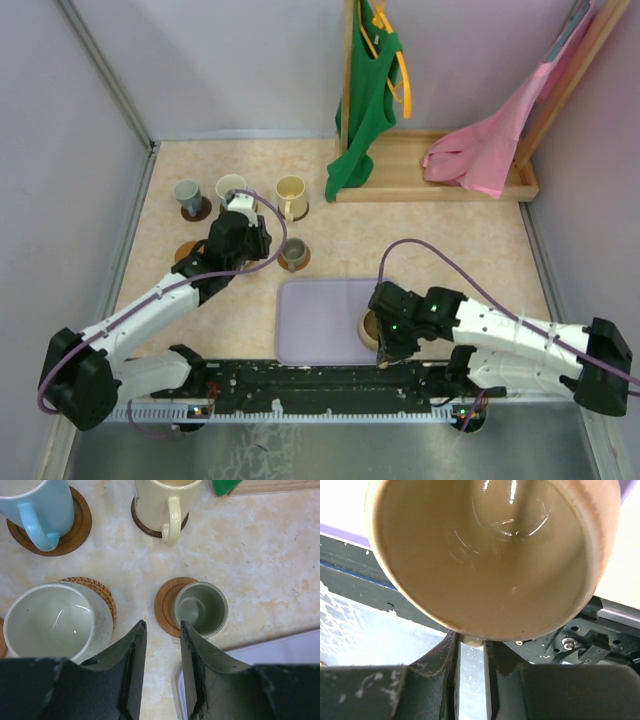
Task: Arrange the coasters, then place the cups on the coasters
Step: Move the cup to the tray.
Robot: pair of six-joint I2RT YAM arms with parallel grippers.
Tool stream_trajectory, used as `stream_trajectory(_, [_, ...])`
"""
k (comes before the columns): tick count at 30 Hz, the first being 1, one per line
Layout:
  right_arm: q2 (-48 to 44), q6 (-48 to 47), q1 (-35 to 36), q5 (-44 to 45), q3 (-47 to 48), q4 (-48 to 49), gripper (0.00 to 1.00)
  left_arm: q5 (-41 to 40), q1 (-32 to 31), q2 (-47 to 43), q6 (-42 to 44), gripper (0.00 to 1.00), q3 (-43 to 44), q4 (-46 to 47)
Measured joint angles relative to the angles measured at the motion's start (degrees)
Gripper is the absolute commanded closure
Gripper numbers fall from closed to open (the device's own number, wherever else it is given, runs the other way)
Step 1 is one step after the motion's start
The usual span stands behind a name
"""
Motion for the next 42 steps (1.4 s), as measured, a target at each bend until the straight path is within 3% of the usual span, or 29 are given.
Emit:
stream_trajectory(6, [0.46, -0.07, 0.00, 0.42, -0.02, 0.98, 1.00, 0.00, 0.00, -0.94, -0.04, 0.61, 0.00, -0.35])
stream_trajectory(42, [17.11, -3.85, -0.96, 4.17, 11.58, 8.46, 1.00, -0.04, -0.02, -3.85, -0.24, 0.60, -0.66, -1.40])
